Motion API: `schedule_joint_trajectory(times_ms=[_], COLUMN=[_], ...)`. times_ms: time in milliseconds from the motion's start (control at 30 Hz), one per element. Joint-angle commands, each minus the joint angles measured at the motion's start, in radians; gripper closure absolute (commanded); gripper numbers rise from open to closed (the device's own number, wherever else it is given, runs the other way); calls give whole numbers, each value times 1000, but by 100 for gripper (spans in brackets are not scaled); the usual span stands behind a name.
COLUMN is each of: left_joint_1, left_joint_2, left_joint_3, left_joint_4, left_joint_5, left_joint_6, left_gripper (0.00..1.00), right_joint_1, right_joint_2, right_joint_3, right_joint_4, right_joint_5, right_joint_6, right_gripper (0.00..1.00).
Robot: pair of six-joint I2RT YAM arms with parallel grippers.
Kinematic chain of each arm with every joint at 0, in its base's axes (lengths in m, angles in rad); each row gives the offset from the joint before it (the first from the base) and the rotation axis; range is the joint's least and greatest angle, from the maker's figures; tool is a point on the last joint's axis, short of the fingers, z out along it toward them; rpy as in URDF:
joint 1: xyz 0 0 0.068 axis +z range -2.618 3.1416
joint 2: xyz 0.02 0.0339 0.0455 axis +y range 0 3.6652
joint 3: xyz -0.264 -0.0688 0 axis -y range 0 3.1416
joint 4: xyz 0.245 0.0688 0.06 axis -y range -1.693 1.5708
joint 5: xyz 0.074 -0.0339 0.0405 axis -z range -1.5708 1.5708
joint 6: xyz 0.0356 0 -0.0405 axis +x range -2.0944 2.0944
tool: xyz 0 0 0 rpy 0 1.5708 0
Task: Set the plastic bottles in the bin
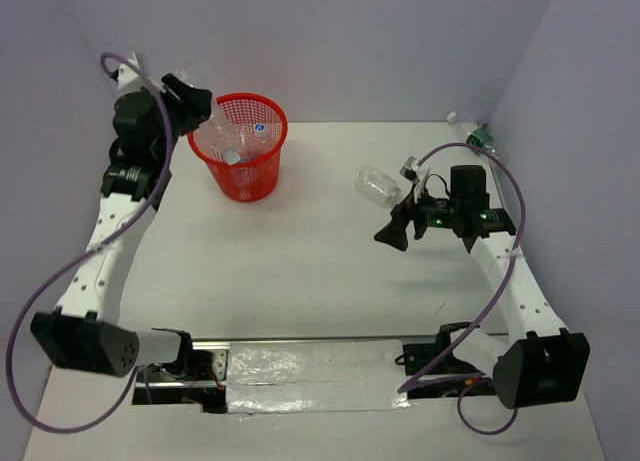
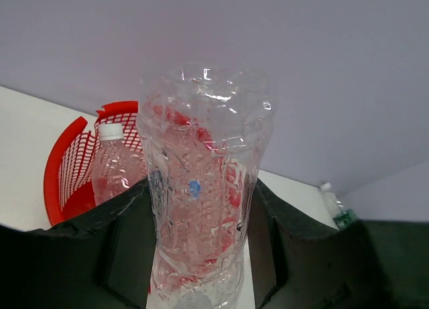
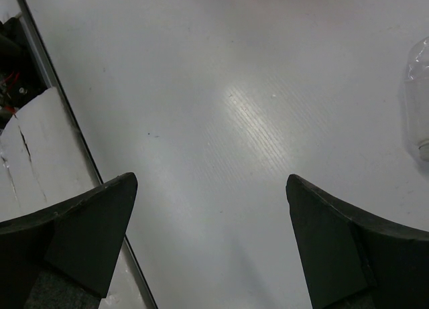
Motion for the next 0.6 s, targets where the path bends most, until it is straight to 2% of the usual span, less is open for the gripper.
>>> schedule_joint_trajectory(times_ms=[0, 133, 233, 333, 367, 467, 500, 533, 567], left_joint_1=[3, 2, 2, 2, 0, -1, -3, -3, -3], left_joint_2=[95, 201, 267, 319, 325, 333, 328, 316, 308], left_joint_3=[66, 79, 111, 154, 164, 158, 152, 143, 123], left_joint_4=[136, 223, 213, 182, 159, 127, 124, 119, 118], left_joint_5=[-59, -119, -110, -69, -58, -32, -30, -30, -29], left_joint_6=[53, 88, 84, 75, 70, 56, 58, 58, 59], left_gripper=[100, 100, 97, 80, 63, 35, 31, 23, 20], right_joint_1=[-6, -9, -7, -9, -7, -8, -7, -9, -7], right_joint_2=[-47, -83, -89, -72, -63, -23, 3, 20, 35], right_joint_3=[6, -24, -33, -22, -8, 22, 32, 41, 61], right_joint_4=[35, 61, 71, 69, 66, 57, 55, 57, 60], right_joint_5=[-1, 23, 54, 74, 78, 107, 121, 135, 161], right_joint_6=[13, 48, 60, 60, 59, 54, 53, 51, 48], right_gripper=[0, 0, 0, 0, 0, 0, 0, 0, 0])
